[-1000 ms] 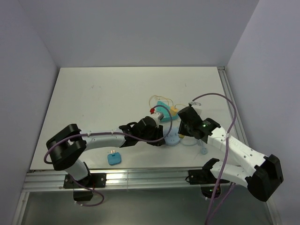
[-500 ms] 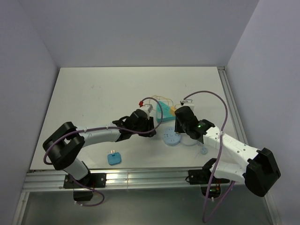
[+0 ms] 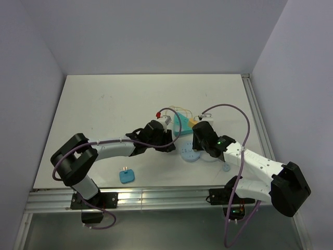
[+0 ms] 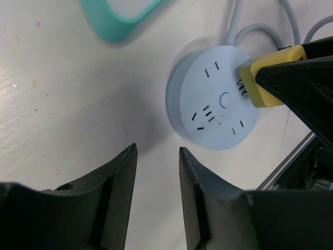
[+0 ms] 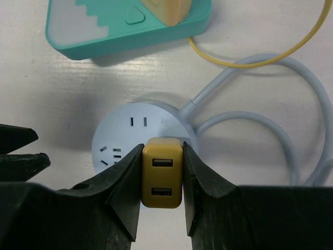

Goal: Insert the plug

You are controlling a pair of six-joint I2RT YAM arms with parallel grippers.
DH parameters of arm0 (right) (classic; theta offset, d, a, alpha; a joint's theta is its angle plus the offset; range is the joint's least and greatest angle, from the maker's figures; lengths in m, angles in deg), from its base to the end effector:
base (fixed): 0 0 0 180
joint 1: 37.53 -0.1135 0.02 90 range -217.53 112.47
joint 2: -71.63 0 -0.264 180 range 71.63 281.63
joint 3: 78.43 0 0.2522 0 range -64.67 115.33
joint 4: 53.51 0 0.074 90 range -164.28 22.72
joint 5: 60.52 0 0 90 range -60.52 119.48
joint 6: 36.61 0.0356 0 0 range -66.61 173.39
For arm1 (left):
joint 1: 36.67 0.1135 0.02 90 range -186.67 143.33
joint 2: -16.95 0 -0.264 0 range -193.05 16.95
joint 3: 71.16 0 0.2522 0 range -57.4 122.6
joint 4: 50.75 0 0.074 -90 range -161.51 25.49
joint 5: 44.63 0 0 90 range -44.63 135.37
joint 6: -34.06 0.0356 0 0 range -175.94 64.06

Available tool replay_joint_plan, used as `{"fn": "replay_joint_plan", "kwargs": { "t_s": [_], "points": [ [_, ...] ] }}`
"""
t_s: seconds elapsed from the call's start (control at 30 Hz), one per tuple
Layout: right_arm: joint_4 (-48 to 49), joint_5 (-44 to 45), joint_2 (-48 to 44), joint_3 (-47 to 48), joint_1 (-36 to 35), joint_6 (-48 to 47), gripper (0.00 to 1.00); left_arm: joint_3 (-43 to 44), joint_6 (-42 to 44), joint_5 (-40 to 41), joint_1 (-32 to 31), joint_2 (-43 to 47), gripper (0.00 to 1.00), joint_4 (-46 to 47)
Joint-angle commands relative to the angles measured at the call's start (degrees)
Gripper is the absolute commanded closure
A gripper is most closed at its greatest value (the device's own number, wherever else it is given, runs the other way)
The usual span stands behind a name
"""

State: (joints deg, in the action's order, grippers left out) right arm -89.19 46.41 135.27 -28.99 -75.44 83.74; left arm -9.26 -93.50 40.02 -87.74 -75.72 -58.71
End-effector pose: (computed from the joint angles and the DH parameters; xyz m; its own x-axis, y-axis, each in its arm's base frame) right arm 0.1775 0.1251 0.2056 -0.7428 0.0342 -0.6686 -0.0746 0.9882 0.1334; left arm 0.2075 -0.2622 0.1797 -0.8117 0.0389 -0.5828 0.4106 0.7478 -0.5218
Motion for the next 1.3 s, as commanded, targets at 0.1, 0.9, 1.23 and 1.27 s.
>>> {"fn": "replay_joint_plan", "kwargs": {
  "t_s": [0.1, 0.9, 1.23, 1.27],
  "points": [
    [-1.46, 1.44, 1.14, 0.79, -2.34, 3.4, 1.0, 1.87, -0.14, -3.27, 0.09, -1.82, 0.56, 2.99],
    [-0.94, 11.46, 13.62, -7.12, -20.27, 31.18, 1.0, -1.64, -2.25, -5.9, 0.09, -3.84, 0.58, 7.2],
    [-1.01, 13.29, 15.09, -6.96, -23.43, 33.98, 1.0, -3.14, -4.1, -8.37, 0.09, -4.63, 0.63, 10.28],
    [-4.25, 14.44, 16.51, -5.64, -24.57, 34.6, 1.0, -3.31, -4.19, -8.71, 0.09, -4.72, 0.63, 10.63]
  ]
}}
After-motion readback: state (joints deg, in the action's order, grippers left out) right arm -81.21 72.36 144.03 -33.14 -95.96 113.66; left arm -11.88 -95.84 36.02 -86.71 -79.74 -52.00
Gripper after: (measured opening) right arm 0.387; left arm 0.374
